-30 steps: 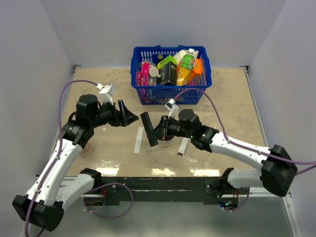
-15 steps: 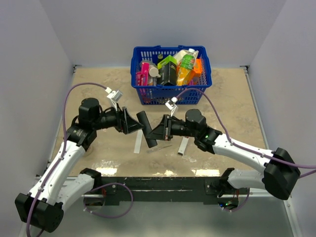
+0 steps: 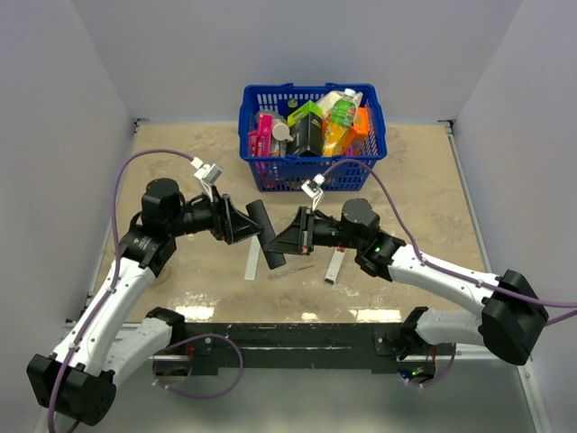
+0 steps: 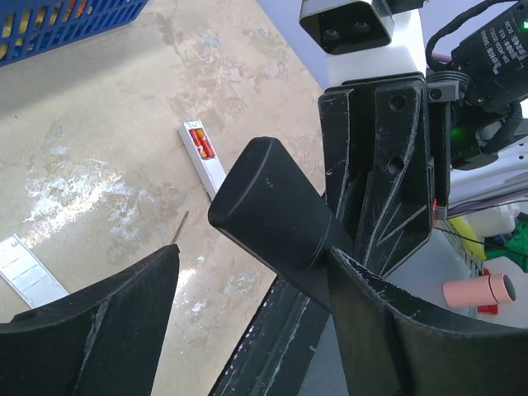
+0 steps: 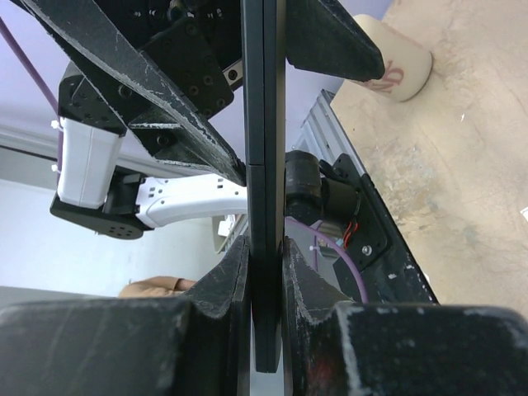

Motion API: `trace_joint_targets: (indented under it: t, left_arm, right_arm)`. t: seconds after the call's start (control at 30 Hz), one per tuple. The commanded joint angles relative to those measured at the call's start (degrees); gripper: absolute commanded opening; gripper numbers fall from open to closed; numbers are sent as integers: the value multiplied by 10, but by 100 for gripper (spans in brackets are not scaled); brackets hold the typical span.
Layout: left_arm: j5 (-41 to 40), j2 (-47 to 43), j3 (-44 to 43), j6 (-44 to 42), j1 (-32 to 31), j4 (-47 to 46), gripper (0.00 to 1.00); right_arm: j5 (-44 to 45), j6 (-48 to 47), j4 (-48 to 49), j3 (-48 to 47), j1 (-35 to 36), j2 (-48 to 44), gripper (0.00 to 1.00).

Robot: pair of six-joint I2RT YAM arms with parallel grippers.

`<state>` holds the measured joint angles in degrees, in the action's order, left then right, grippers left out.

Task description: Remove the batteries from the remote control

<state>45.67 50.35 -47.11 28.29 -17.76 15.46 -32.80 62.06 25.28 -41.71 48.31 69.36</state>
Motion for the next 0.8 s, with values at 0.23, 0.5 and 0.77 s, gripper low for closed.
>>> trace_joint_targets:
  t: [0.23,0.5,0.77]
  left_arm:
    - [25,5,2,-16,0,-39,75]
    - [26,5,25,11,0,-90,73]
    - [16,15,33,23,1,-109,43]
  right_arm:
    - [-32,28,73,4,-2,5,0]
    - [-38,29,75,13,-2,-1,0]
    - [-42,32,80,32,-2,-16,0]
